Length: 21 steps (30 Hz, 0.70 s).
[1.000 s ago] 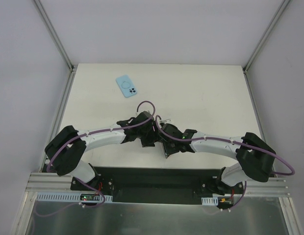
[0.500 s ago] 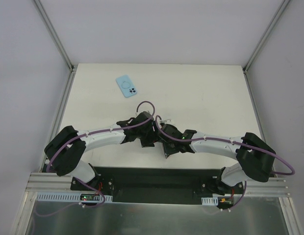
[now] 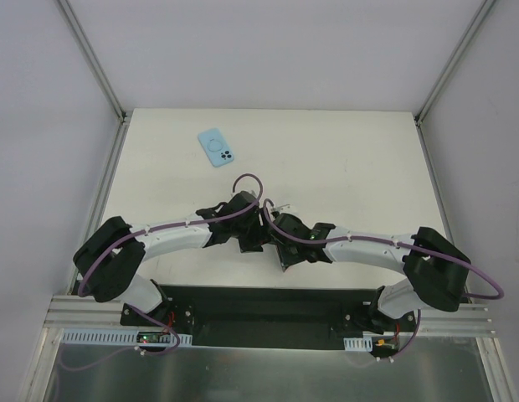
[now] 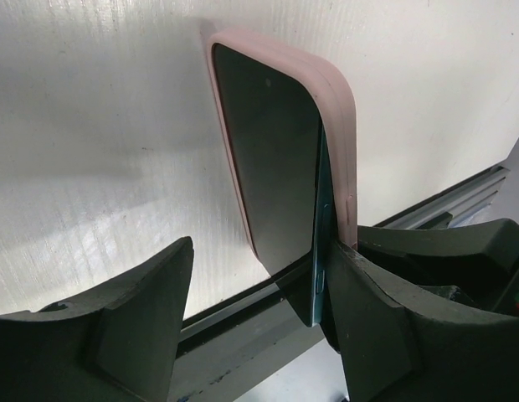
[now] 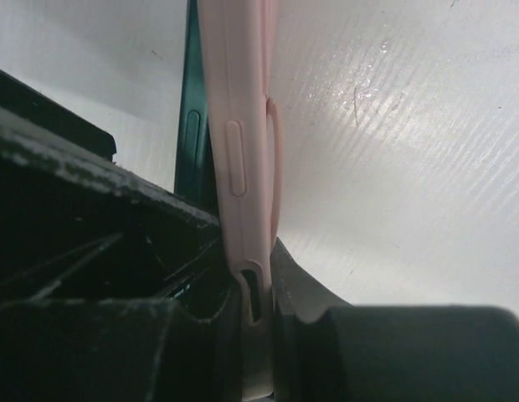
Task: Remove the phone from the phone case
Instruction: Remove the phone case from the phone.
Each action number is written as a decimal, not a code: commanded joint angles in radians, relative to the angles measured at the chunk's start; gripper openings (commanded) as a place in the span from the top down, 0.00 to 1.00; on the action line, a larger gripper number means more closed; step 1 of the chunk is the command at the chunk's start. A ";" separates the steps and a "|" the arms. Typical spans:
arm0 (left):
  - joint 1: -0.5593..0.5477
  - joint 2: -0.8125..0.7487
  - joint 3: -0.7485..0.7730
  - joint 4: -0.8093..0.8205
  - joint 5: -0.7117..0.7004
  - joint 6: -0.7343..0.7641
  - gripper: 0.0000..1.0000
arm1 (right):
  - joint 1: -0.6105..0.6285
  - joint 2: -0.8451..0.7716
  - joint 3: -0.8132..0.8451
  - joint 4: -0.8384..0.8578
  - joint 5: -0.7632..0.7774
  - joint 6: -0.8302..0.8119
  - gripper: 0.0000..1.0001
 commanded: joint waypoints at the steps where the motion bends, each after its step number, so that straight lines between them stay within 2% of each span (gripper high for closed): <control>1: -0.024 0.013 -0.044 -0.048 0.110 0.029 0.37 | 0.053 0.028 0.011 0.139 -0.088 -0.025 0.99; 11: -0.014 0.043 -0.004 -0.054 0.093 0.006 0.39 | 0.062 0.026 0.016 0.131 -0.099 -0.033 0.99; 21: -0.004 0.056 0.007 -0.056 0.088 -0.016 0.36 | 0.063 0.021 0.010 0.119 -0.108 -0.053 0.99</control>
